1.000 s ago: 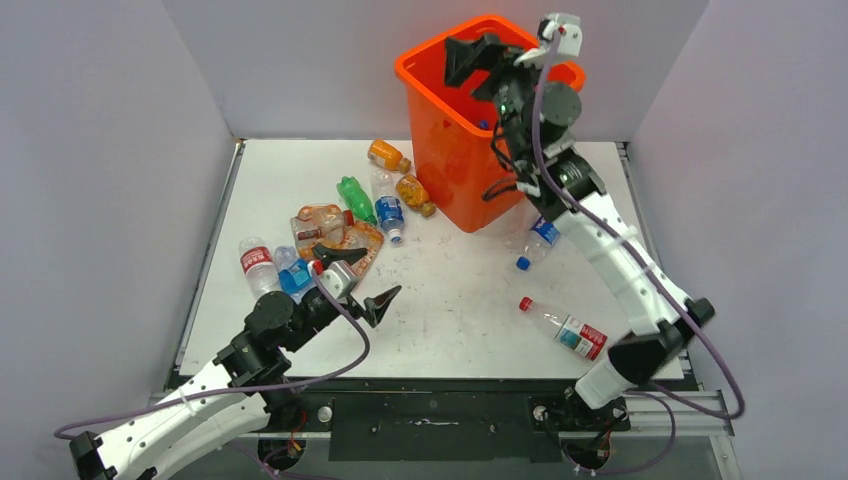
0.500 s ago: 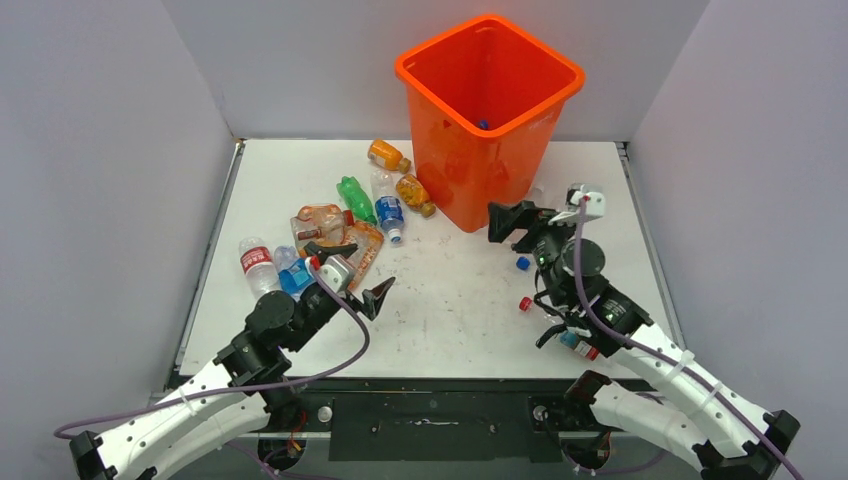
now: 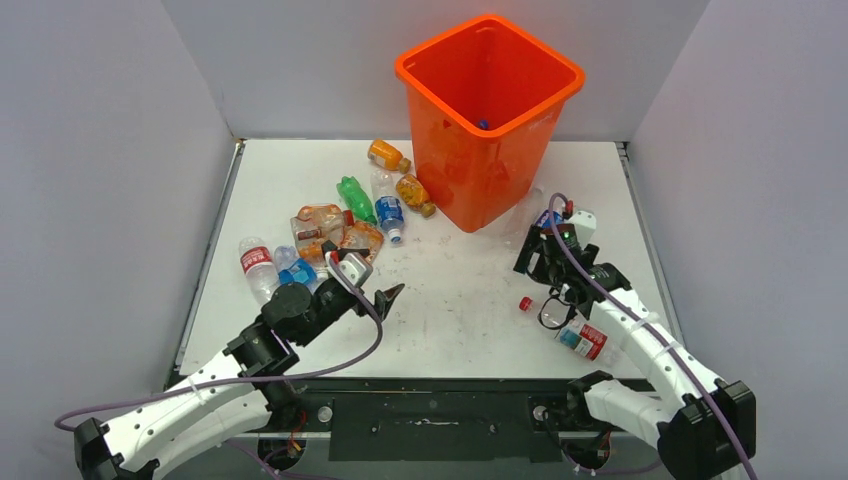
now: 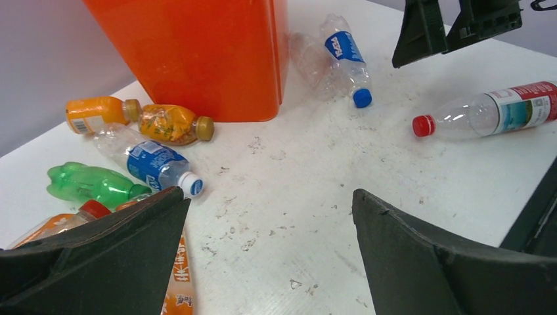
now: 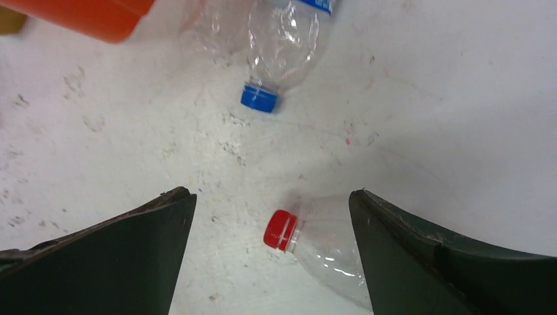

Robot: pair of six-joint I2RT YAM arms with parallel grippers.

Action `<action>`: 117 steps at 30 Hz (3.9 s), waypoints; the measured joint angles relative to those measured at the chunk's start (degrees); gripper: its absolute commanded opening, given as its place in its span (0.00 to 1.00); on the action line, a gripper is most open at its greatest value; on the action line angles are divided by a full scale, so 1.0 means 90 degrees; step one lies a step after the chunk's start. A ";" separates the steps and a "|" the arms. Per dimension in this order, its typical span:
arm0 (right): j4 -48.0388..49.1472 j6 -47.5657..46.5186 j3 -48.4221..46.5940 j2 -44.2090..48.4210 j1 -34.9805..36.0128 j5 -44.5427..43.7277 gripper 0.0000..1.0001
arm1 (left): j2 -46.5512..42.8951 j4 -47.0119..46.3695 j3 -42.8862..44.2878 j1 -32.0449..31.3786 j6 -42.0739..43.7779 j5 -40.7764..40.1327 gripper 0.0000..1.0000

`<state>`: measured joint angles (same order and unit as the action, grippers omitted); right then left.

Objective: Put the plastic bottles in the bin
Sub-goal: Pick up the plastic bottle at the center of the board.

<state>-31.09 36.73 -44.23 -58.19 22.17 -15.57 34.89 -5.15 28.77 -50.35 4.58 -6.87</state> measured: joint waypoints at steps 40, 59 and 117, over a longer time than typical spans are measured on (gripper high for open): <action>-0.2582 -0.0716 -0.2147 -0.4486 0.1996 -0.1083 0.98 | -0.0301 0.0172 0.0141 -0.0070 -0.0318 0.0804 0.96; 0.1234 0.0692 -0.0784 -0.1970 -0.1875 0.1090 0.96 | -0.0274 0.0175 0.0141 -0.0153 -0.0294 0.0651 0.96; 0.4799 0.1384 0.2404 0.3456 0.0831 0.2817 0.37 | -0.0187 -0.0381 -0.0131 -0.0318 -0.0585 0.2062 0.96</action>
<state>12.10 49.19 -22.59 -27.09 29.65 9.78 33.21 -8.58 27.59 -53.21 -0.69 11.68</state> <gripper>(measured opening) 0.410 0.962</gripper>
